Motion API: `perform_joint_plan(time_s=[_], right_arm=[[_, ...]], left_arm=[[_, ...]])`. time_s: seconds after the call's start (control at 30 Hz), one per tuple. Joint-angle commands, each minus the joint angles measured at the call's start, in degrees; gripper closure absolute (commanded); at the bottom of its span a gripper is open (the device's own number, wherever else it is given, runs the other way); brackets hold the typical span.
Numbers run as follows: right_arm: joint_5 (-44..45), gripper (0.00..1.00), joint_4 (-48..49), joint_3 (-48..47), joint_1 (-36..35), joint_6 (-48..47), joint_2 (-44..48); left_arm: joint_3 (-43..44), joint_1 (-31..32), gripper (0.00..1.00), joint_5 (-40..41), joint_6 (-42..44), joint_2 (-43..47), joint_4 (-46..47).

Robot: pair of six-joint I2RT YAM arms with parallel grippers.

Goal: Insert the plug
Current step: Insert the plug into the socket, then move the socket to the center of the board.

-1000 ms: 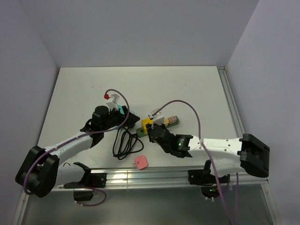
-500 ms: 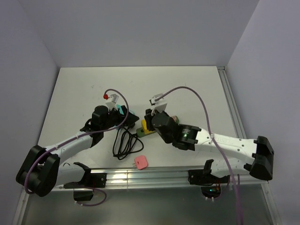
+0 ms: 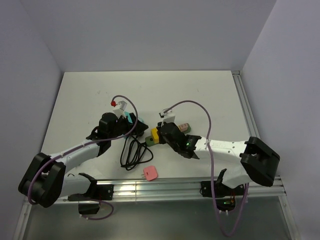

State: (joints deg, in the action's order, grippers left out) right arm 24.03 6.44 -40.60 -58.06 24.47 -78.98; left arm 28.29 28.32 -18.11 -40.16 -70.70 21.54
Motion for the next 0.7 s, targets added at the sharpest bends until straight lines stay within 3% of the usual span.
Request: perform_joint_plan(time_s=[0.0,0.2,0.3,0.4,0.43,0.5,0.53,0.6,0.67], right_arm=[[-4.9,0.83,0.9,1.8,0.6,2.2,-1.9],[-2.3,0.83,-7.5,-4.4,0.3,0.3,5.5],[-0.7,0.77,-11.3,-6.8,0.3,-1.3,9.3],[-0.3,0.52,-13.6,-6.6,0.2,-1.6,13.0],[-0.1,0.40,-14.6,-6.4,0.1,-0.8,13.9],[-0.2,0.29,-17.3,-6.2,0.1,0.0,14.1],[-0.6,0.16,-17.7,-6.0,0.1,0.6,14.0],[-0.7,0.03,-17.2,-4.1,0.0,1.5,14.2],[-0.1,0.00,-15.5,-2.3,-0.4,1.9,13.9]], left_arm=[[0.4,-0.2,0.24,0.1,-0.4,0.0,1.4],[0.4,-0.3,0.24,0.7,-0.3,0.2,1.0],[0.6,-0.2,0.24,1.5,-0.2,0.1,0.4],[0.8,-0.3,0.23,3.0,-0.4,0.1,-0.4],[1.0,-0.4,0.23,3.4,-0.4,0.1,-0.9],[0.8,-0.6,0.23,5.0,-0.6,0.8,-1.8],[0.8,-0.7,0.22,5.4,-0.9,1.2,-2.0],[0.1,-1.2,0.22,6.4,-1.2,2.4,-2.1],[-0.4,-1.5,0.21,7.2,-1.5,3.4,-2.1]])
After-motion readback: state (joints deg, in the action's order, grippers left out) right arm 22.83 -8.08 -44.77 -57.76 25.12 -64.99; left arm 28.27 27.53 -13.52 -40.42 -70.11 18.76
